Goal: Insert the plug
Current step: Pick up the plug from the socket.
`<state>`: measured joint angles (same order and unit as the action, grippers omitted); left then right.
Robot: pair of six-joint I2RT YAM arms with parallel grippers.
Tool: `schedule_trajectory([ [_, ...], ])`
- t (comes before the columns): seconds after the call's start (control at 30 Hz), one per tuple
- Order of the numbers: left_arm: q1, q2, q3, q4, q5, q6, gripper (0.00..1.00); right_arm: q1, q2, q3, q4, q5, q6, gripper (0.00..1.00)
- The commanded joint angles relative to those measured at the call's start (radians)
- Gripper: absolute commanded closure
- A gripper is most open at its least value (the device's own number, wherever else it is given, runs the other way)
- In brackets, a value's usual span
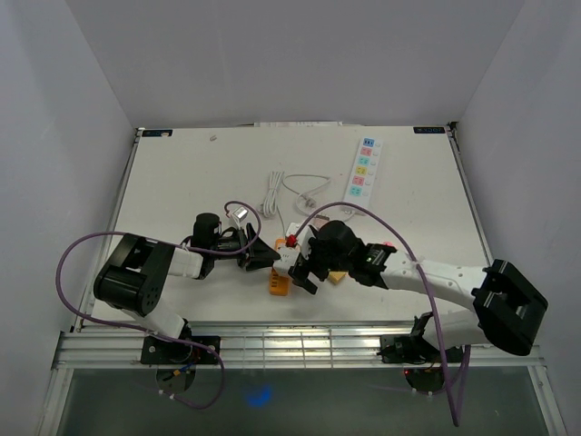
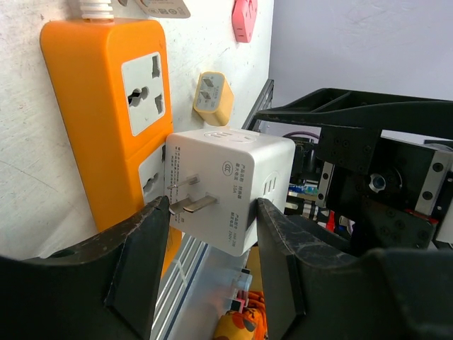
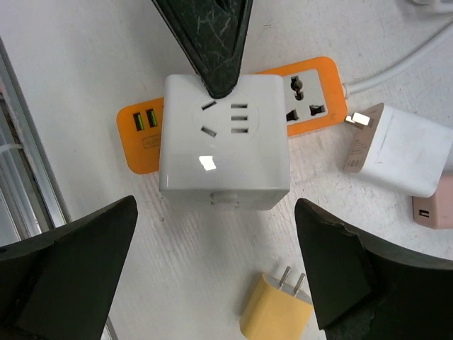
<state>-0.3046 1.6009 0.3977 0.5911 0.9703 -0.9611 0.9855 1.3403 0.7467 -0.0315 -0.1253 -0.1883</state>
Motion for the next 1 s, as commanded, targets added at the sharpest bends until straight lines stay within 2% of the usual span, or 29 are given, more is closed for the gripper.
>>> schedule_trajectory([
  [0.0,-0.008,0.065,-0.072,-0.197,-0.2,0.102,0.71,-0.018,-0.073,-0.082,0.194,-0.045,0.01,0.02],
  [0.4,-0.007,0.064,-0.077,-0.195,-0.2,0.099,0.72,-0.027,-0.153,-0.277,0.47,-0.008,0.055,0.02],
  [0.77,-0.007,0.07,-0.076,-0.188,-0.194,0.099,0.72,-0.038,-0.139,-0.355,0.669,0.001,0.073,0.04],
  [0.97,-0.007,0.073,-0.074,-0.185,-0.19,0.097,0.73,-0.056,-0.098,-0.36,0.72,-0.033,0.075,0.02],
])
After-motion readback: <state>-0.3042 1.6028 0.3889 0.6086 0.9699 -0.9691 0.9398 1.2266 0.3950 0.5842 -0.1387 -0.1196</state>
